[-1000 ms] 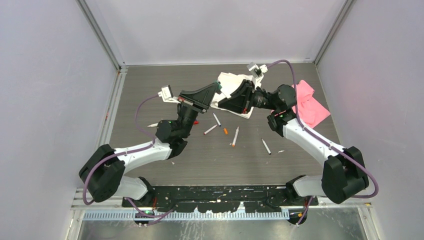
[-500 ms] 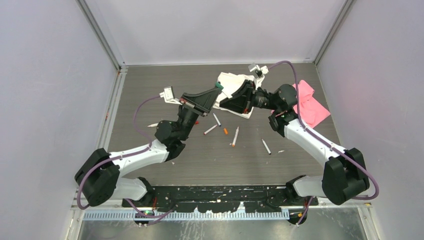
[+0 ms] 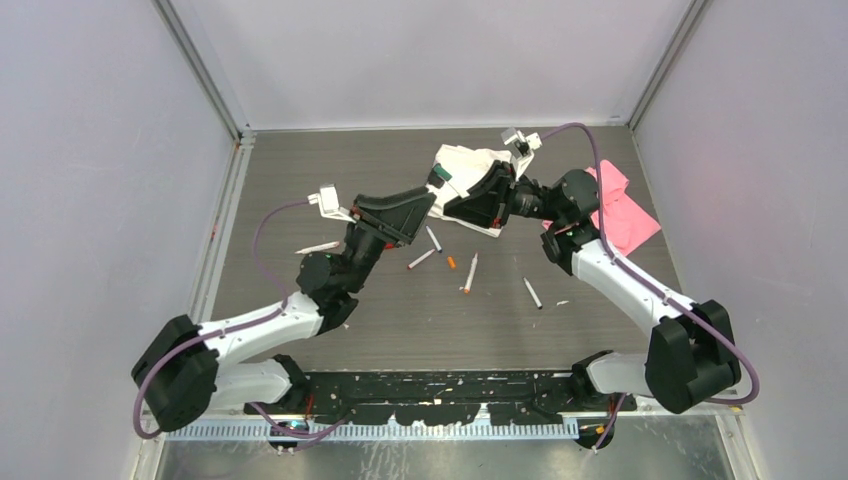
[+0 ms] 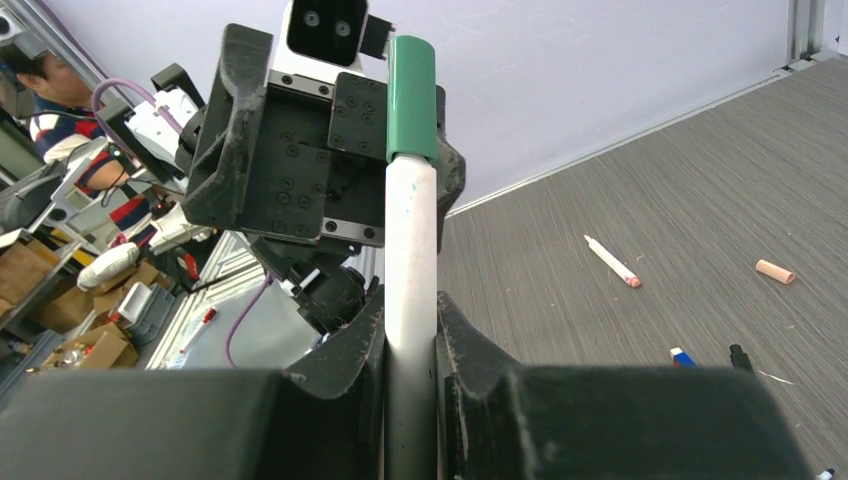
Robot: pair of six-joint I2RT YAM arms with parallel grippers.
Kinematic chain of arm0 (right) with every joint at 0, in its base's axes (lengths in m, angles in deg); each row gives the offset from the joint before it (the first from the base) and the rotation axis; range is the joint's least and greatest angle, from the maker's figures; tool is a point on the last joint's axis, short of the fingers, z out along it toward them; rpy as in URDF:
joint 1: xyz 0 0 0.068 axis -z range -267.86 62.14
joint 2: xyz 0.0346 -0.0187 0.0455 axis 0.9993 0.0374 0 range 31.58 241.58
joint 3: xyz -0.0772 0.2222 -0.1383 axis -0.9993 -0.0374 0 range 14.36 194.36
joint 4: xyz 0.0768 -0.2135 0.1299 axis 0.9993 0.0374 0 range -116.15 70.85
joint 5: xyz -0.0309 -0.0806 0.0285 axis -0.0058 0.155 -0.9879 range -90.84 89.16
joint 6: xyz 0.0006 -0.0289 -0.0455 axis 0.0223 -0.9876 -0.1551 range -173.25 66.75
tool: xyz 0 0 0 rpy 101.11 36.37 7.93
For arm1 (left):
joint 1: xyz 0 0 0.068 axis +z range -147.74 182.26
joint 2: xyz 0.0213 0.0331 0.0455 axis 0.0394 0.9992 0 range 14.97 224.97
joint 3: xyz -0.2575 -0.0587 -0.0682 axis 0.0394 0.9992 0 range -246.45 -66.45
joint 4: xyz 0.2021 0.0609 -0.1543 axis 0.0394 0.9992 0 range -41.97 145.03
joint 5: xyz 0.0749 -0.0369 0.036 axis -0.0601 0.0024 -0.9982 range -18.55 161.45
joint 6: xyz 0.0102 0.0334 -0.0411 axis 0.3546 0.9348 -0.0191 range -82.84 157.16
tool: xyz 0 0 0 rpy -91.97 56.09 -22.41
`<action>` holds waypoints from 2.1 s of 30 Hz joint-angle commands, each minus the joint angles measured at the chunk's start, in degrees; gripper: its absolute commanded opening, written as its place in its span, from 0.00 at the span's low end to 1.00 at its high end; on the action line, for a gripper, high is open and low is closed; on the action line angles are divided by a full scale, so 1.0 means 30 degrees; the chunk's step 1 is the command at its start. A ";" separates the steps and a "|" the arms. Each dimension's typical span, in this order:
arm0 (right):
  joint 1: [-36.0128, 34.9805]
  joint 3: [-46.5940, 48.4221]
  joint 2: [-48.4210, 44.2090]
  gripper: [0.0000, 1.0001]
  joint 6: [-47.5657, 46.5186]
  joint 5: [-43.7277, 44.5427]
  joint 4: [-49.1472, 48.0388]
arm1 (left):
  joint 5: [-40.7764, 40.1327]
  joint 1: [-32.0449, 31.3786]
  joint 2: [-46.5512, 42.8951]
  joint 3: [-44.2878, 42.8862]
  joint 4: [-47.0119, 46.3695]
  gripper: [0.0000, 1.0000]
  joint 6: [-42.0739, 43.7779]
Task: Insert the pens into the pen caps
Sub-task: Insert the pen cap onto the pen, then press the pen cap onto the pen.
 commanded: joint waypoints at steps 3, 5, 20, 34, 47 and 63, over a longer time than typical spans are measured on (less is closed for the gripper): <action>0.0234 -0.0033 -0.1284 0.01 -0.0208 -0.1197 -0.0267 | 0.3225 0.0653 -0.3224 -0.0138 0.3576 0.88 0.4681; 0.0246 -0.0047 -0.1344 0.01 -0.0168 -0.1388 -0.0232 | 0.4836 0.1208 -0.3511 -0.1040 0.5307 0.92 0.4928; 0.0199 -0.0370 -0.1631 0.01 -0.0147 -0.1857 -0.0239 | 0.8514 0.2520 0.0429 -0.4756 0.4135 0.81 0.2848; 0.0147 -0.0370 -0.1382 0.01 -0.0147 -0.1857 -0.0225 | 0.8190 0.2540 0.1268 -0.5751 0.3799 0.53 0.2444; 0.0137 -0.0355 -0.1384 0.01 -0.0122 -0.1856 -0.0226 | 0.8533 0.2540 0.1839 -0.6150 0.3889 0.20 0.2052; 0.0073 0.4226 -0.2138 0.01 -1.2697 0.0482 1.6085 | 1.1172 0.1043 0.2200 -0.6145 1.2086 0.01 0.1894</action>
